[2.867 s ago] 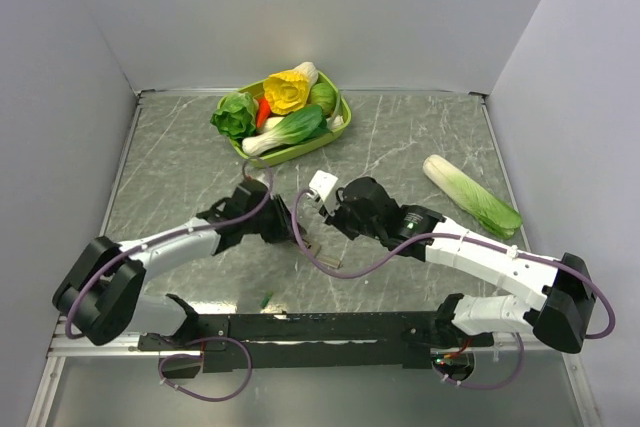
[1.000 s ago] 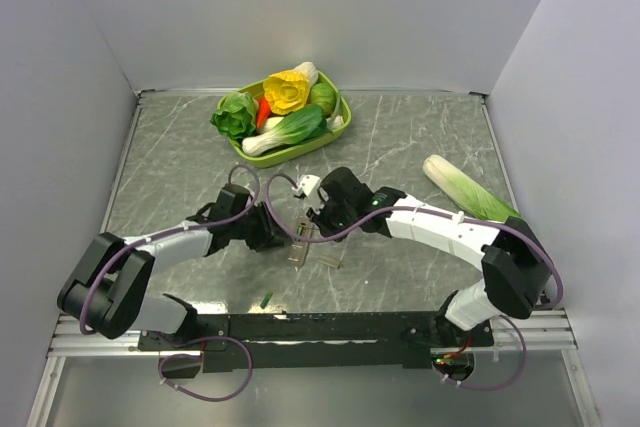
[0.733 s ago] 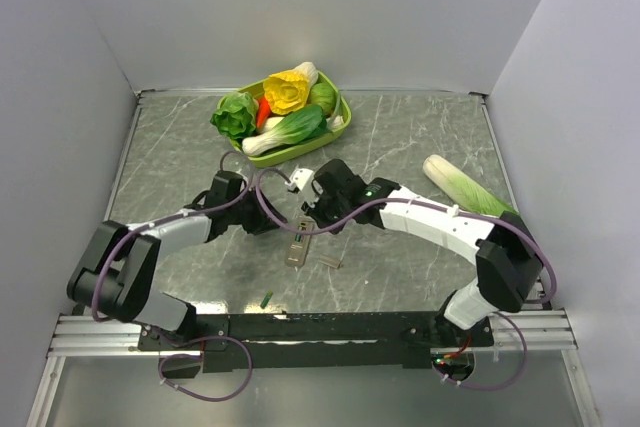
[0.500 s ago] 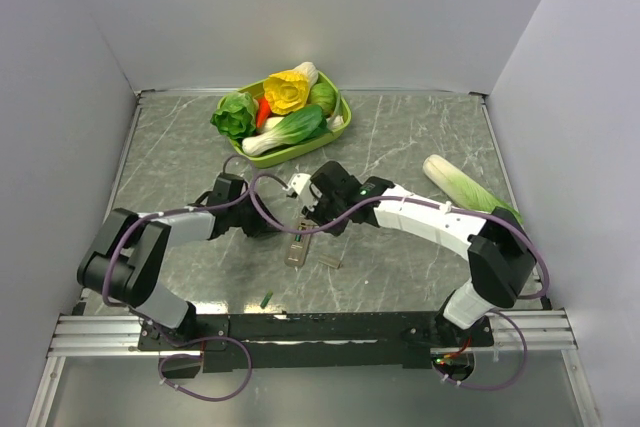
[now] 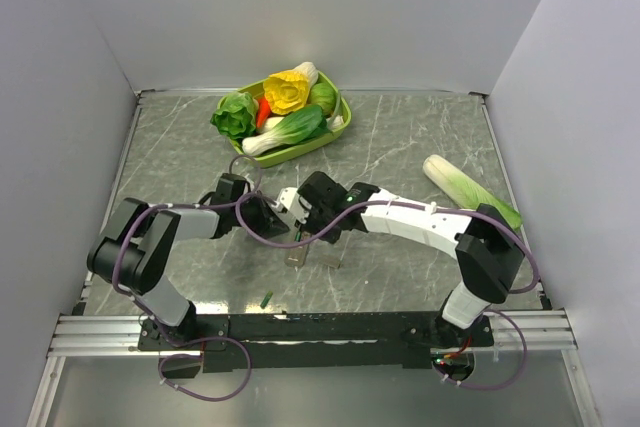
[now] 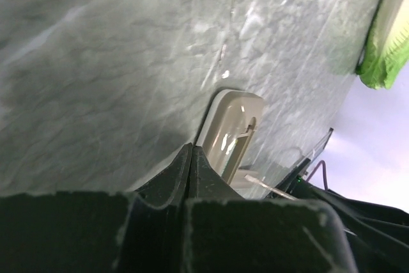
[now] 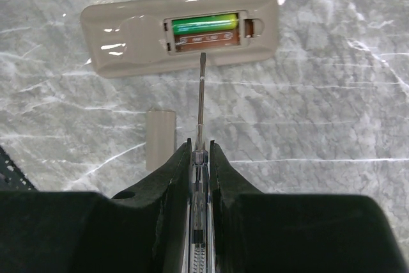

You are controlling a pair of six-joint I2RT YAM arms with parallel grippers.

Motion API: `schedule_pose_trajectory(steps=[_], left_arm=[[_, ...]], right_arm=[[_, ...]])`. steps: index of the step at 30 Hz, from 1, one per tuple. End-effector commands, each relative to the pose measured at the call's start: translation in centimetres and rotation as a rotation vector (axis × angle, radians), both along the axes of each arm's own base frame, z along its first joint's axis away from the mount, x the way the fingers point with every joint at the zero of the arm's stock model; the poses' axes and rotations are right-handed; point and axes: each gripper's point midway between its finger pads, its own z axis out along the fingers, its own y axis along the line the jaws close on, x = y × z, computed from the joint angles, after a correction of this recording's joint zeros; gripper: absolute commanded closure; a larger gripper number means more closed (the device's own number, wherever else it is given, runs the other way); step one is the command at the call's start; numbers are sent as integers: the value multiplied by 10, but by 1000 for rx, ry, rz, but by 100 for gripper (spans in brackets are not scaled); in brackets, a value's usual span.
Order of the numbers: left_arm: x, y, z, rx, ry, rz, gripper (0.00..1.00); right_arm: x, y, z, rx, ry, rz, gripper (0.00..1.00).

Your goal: Unload the batteries from the remote control

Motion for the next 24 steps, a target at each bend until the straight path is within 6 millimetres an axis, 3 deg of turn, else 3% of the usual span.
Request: schedule_pose_trajectory(steps=[1,11,24], left_arm=[[1,-9,8,-69,-37,-30,98],[-3,-9,4,-80,-30,-32,95],[0,-9,12,-86,-56,-24,72]], right_arm=[[7,13,12,-9,-46,28,100],[11,19,9,-72,-62,24,100],[14,15,4,-127,-58,17,100]])
